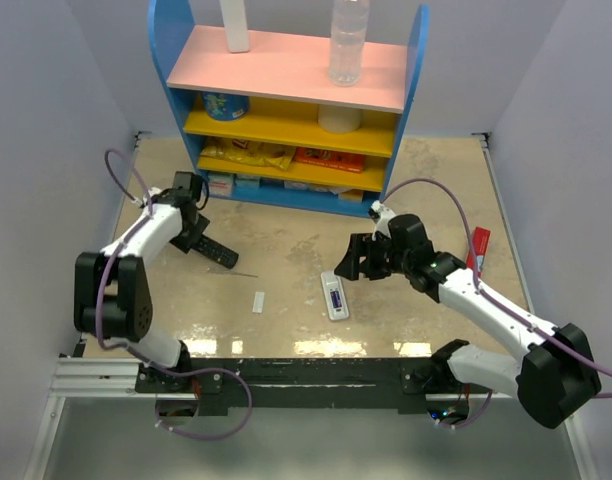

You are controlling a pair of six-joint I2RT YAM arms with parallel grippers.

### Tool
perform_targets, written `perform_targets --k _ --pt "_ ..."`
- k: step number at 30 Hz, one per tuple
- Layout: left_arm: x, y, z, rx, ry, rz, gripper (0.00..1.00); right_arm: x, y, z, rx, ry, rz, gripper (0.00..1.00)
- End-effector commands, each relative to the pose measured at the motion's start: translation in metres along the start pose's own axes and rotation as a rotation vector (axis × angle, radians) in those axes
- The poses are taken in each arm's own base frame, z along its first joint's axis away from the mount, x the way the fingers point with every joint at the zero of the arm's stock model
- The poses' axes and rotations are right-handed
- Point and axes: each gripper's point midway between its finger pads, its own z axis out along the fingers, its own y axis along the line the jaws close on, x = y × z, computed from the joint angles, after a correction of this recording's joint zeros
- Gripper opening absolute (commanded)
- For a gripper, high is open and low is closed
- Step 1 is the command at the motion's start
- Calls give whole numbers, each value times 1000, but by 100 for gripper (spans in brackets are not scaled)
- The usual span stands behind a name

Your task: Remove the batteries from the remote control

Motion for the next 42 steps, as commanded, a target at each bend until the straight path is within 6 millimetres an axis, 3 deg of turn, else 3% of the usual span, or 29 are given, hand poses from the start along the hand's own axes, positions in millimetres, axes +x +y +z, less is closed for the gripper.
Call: perform_targets --k 1,2,4,5,7,8,15,18,22,30,37,42 --pt "-24 -35 -56 387 -78 101 0 -30 29 -13 -100 -92 -59 75" --pt "-23 -57 -74 542 -74 127 0 -30 30 -13 -109 -94 -59 75" --pt "-13 -61 -100 724 -84 234 0 -33 39 -14 -155 -107 -65 75" --pt "-2 -78 -126 907 -52 274 0 -34 42 -14 -175 -111 -67 75" --pt "19 -76 -148 1085 -21 340 0 -37 58 -17 -272 -131 -88 75" --pt "26 -82 -171 1219 0 372 0 -36 63 -18 -305 -130 -92 75" --pt "81 -71 -207 1494 134 616 0 -62 105 -28 -478 -224 -250 79" --pt "100 -64 -198 1492 183 670 0 -72 97 -16 -411 -212 -286 79" --pt "98 -56 -178 1396 140 667 0 -72 84 -2 -346 -185 -276 79" --pt "123 -42 -160 1414 220 694 0 -48 62 19 -304 -130 -221 78" --pt "132 -45 -146 1381 271 650 1 -40 31 38 -137 -95 -108 75" --pt "147 -35 -123 1290 310 575 19 -26 18 47 -75 -58 -69 74"
